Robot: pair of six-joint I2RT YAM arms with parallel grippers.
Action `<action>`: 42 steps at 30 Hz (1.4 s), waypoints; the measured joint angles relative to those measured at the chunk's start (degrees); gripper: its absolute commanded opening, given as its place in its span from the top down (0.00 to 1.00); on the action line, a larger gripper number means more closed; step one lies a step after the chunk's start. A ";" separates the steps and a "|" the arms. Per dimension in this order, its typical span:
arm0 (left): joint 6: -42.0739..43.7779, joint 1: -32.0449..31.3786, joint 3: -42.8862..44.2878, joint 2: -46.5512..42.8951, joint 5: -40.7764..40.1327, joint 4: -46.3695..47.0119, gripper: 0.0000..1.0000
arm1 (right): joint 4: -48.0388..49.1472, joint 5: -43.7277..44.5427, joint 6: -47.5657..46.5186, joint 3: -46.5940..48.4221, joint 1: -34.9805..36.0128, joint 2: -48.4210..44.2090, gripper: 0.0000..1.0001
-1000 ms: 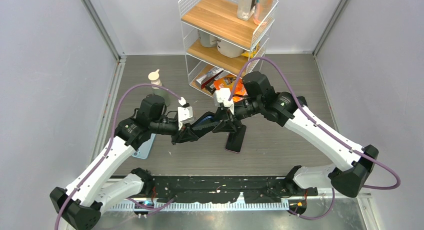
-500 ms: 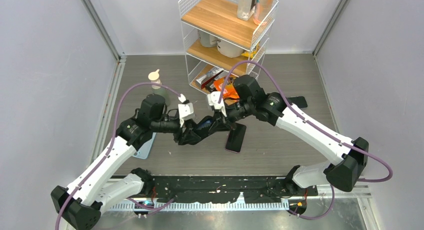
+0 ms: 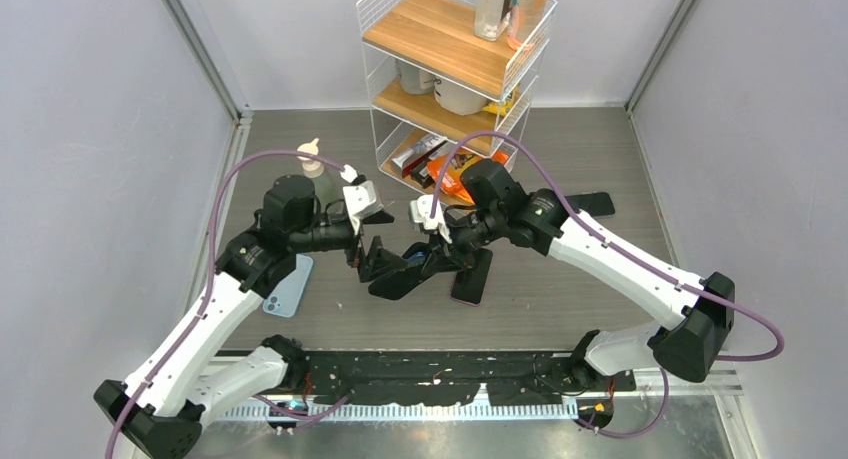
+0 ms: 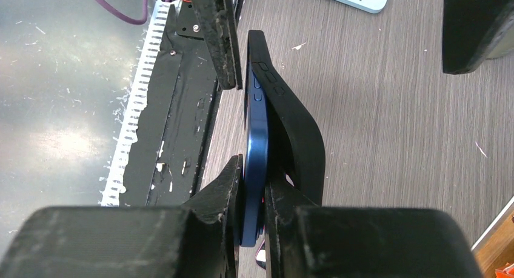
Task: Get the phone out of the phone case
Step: Remove the phone case from the phone.
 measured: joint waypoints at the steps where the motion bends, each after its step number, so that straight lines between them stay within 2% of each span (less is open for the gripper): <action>1: -0.66 0.09 0.09 0.11 -0.07 0.31 0.04 | 0.00 0.07 -0.09 0.00 0.00 0.00 0.95; 10: -10.21 2.32 0.50 2.64 0.57 4.92 0.13 | -0.11 0.26 -0.39 -0.11 0.00 0.00 0.95; 20: -19.32 2.54 -0.57 5.11 3.65 11.56 0.16 | -0.22 0.48 -0.39 -0.11 0.00 0.02 0.95; 42: -23.21 2.51 -3.10 7.61 3.74 15.93 0.19 | -0.90 2.19 -0.35 0.07 0.00 0.07 0.95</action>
